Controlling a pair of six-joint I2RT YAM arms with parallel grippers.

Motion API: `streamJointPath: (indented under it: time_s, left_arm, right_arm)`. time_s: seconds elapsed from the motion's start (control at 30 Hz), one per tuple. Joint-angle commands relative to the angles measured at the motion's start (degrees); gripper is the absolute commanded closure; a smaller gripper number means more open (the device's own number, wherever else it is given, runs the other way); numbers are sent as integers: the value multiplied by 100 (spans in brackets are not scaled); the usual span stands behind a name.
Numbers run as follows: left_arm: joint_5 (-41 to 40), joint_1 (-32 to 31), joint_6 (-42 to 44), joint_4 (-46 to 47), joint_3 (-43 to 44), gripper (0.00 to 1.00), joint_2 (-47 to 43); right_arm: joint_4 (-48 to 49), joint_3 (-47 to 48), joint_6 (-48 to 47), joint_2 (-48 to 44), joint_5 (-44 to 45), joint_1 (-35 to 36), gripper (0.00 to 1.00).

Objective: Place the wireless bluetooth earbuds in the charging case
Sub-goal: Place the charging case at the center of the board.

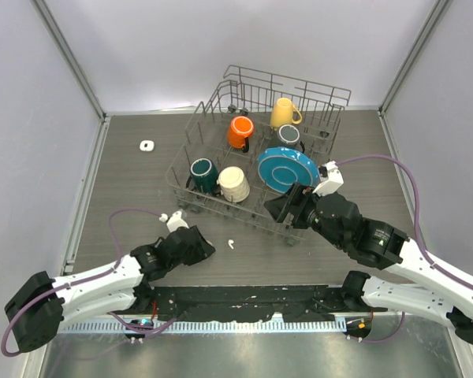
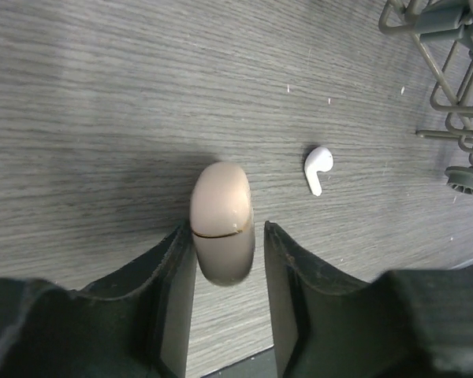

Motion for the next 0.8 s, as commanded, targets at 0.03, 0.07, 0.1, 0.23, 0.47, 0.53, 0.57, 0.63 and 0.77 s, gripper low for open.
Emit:
streamJointPath:
  time_s: [0.03, 0.07, 0.1, 0.23, 0.47, 0.53, 0.57, 0.63, 0.77]
  left_arm:
    - [-140, 22, 11, -641, 83, 48, -472]
    - [-192, 22, 11, -721, 92, 42, -552]
    - [-254, 22, 20, -809, 118, 38, -700]
    - [-412, 22, 2, -1292, 189, 28, -991]
    - [-1044, 31, 116, -2540, 838, 0, -1422]
    - [-1264, 22, 222, -3030, 1242, 0, -1519]
    - [-1517, 31, 257, -3199, 1400, 0, -1606]
    - [-1844, 31, 353, -3672, 1874, 0, -1677]
    - [-2827, 31, 729, -4246, 2727, 0, -1739]
  right_arm:
    - [30, -44, 54, -151, 127, 25, 18]
    - [30, -62, 54, -160, 119, 25, 18]
    - [30, -53, 54, -160, 127, 25, 18]
    - [30, -45, 62, -134, 93, 25, 18]
    - [38, -53, 54, -81, 57, 17, 18]
    - [38, -45, 54, -81, 57, 25, 18]
    - [38, -45, 62, -90, 57, 25, 18]
    - [38, -36, 54, -81, 75, 25, 18]
    - [38, -45, 36, -64, 66, 17, 18]
